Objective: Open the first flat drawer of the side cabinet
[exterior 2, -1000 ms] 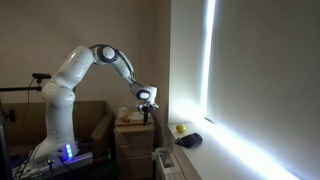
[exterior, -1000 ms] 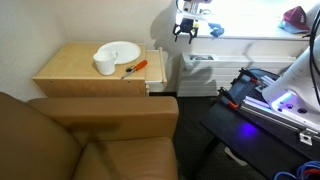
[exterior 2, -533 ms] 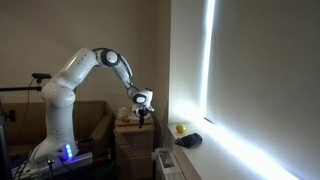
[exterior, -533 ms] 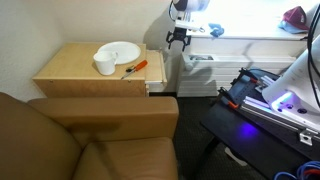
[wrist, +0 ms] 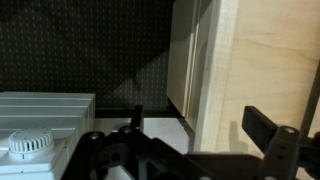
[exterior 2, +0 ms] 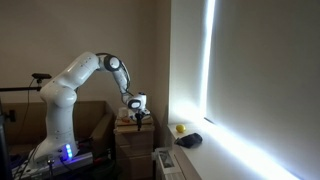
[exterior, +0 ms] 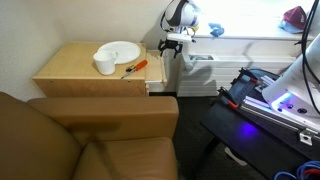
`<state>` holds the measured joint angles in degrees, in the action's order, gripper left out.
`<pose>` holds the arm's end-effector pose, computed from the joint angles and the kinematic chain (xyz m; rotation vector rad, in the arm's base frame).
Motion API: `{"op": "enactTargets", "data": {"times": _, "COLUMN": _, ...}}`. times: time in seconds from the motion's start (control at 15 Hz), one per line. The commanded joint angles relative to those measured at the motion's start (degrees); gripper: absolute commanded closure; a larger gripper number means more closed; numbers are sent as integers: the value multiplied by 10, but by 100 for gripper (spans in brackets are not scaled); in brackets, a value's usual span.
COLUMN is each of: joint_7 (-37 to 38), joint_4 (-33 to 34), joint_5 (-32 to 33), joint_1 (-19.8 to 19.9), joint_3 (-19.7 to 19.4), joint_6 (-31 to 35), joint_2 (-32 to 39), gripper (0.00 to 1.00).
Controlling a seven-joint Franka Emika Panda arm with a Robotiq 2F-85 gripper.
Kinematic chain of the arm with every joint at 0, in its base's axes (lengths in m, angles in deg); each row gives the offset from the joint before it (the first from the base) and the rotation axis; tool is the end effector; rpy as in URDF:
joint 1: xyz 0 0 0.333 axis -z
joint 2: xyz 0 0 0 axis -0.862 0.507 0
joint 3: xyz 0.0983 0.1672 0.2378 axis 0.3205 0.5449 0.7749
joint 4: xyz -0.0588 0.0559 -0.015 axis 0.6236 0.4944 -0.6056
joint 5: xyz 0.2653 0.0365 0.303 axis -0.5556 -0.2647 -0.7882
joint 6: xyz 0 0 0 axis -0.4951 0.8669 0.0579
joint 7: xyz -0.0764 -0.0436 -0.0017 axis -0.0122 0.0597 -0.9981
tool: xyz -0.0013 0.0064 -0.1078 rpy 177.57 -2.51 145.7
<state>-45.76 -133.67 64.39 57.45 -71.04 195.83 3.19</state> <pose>0.5985 0.0330 0.0740 -2.8395 0.8556 0.0076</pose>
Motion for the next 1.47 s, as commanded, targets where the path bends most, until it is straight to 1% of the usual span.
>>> {"op": "enactTargets", "data": {"times": 0.0, "joint_7": -17, "joint_4": 11, "joint_5": -10, "joint_1": 16, "joint_3": 19, "joint_6": 41, "joint_2": 23, "gripper": 0}}
{"op": "enactTargets", "data": {"times": 0.2, "joint_7": -18, "joint_4": 19, "joint_5": -10, "joint_1": 21, "joint_3": 27, "joint_6": 68, "joint_2": 39, "gripper": 0}}
{"op": "enactTargets", "data": {"times": 0.33, "joint_7": -7, "joint_4": 25, "joint_5": -5, "joint_1": 14, "joint_3": 20, "joint_6": 80, "joint_2": 53, "gripper": 0}}
{"op": "enactTargets", "data": {"times": 0.47, "joint_7": -10, "joint_4": 32, "joint_5": -4, "joint_1": 18, "joint_3": 24, "joint_6": 76, "joint_2": 64, "gripper": 0}}
{"op": "enactTargets", "data": {"times": 0.53, "joint_7": 2, "joint_4": 19, "joint_5": 1, "joint_1": 5, "joint_3": 12, "joint_6": 67, "joint_2": 48, "gripper": 0}}
{"op": "enactTargets", "data": {"times": 0.8, "joint_7": 3, "joint_4": 21, "joint_5": 1, "joint_1": 5, "joint_3": 12, "joint_6": 67, "joint_2": 51, "gripper": 0}}
{"op": "enactTargets", "data": {"times": 0.87, "joint_7": 4, "joint_4": 28, "joint_5": 5, "joint_1": 4, "joint_3": 7, "joint_6": 61, "joint_2": 57, "gripper": 0}}
{"op": "enactTargets", "data": {"times": 1.2, "joint_7": 1, "joint_4": 45, "joint_5": 1, "joint_1": 20, "joint_3": 2, "joint_6": 60, "joint_2": 78, "gripper": 0}}
{"op": "enactTargets", "data": {"times": 1.4, "joint_7": 8, "joint_4": 50, "joint_5": 1, "joint_1": 20, "joint_3": -5, "joint_6": 55, "joint_2": 83, "gripper": 0}}
